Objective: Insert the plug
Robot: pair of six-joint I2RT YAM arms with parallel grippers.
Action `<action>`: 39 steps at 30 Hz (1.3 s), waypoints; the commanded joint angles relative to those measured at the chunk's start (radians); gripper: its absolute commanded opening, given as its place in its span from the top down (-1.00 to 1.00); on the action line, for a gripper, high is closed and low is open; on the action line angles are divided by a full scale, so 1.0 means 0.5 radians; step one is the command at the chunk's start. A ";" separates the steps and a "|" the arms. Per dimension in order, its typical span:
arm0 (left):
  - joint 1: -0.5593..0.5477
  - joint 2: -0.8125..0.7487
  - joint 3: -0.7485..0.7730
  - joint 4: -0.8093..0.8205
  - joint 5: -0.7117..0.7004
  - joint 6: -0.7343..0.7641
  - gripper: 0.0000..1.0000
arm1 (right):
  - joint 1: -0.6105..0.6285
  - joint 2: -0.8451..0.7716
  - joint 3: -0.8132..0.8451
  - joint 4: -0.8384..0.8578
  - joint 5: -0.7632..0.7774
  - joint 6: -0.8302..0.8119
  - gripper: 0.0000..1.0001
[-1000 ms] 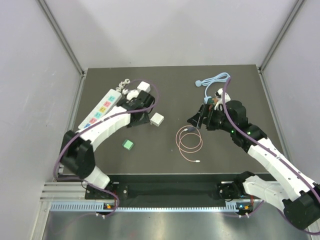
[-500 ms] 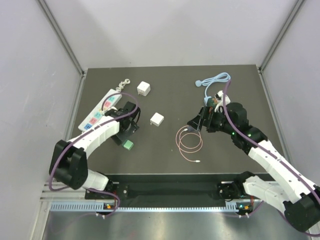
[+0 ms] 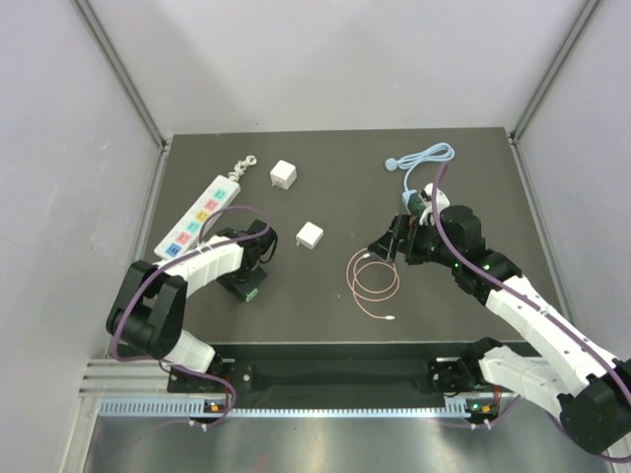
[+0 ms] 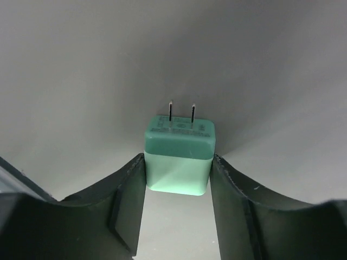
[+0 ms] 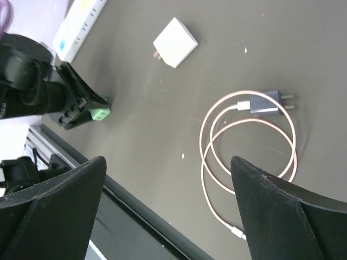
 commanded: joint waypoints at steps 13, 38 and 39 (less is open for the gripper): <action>-0.037 -0.395 0.177 0.295 0.334 0.152 1.00 | 0.255 -0.135 -0.261 0.305 0.177 0.207 -0.99; -0.071 -0.712 0.226 0.896 1.000 -0.474 1.00 | 1.185 0.705 -0.062 1.838 1.294 0.241 -0.22; -0.074 -0.715 0.226 0.896 0.993 -0.471 1.00 | 1.185 0.733 -0.043 1.872 1.260 0.220 -0.22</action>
